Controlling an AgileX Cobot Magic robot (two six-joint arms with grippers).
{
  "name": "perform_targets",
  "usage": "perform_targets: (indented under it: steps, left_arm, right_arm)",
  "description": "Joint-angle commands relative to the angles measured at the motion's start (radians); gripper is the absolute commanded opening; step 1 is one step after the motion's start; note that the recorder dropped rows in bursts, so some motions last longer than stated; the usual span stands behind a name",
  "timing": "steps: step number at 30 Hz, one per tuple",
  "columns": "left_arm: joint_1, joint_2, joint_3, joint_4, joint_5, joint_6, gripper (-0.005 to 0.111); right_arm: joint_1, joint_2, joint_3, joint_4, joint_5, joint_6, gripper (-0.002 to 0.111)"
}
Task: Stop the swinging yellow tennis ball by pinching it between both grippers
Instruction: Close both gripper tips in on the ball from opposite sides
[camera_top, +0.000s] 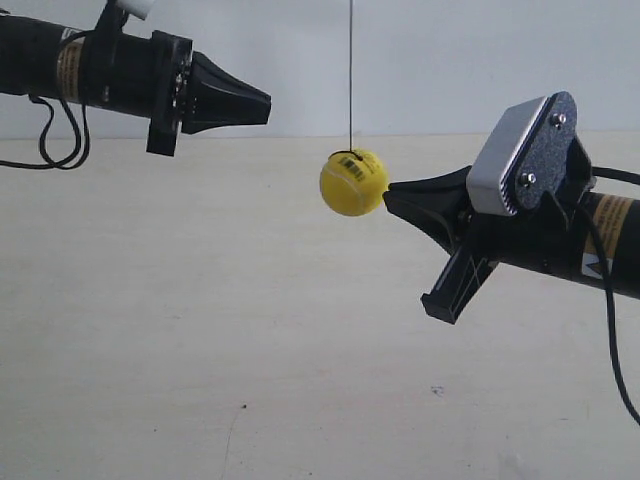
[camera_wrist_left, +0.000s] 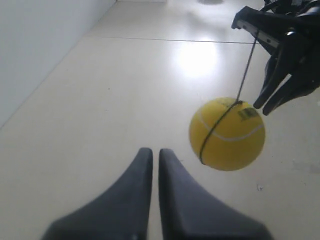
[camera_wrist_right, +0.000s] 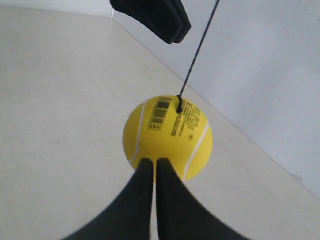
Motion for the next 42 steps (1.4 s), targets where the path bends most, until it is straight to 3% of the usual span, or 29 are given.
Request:
perform_targets:
  steps: [1, 13, 20, 42]
  left_arm:
    - [-0.002, -0.015, 0.047, -0.007, -0.005, 0.040, 0.005]
    - [-0.015, -0.006, 0.065, -0.007, -0.005, 0.050, 0.005]
    - [-0.063, 0.035, 0.065, -0.007, -0.005, 0.050, 0.005]
    - [-0.065, 0.035, 0.065, -0.007, -0.005, 0.096, 0.005]
  right_arm:
    - [-0.001, -0.008, -0.005, 0.005, 0.001, -0.007, 0.000]
    - [-0.001, -0.008, -0.005, 0.005, -0.005, -0.005, 0.000]
    - [-0.001, -0.008, -0.033, 0.005, -0.001, -0.005, 0.000]
    - [-0.001, 0.025, -0.076, -0.021, 0.005, 0.003, 0.000]
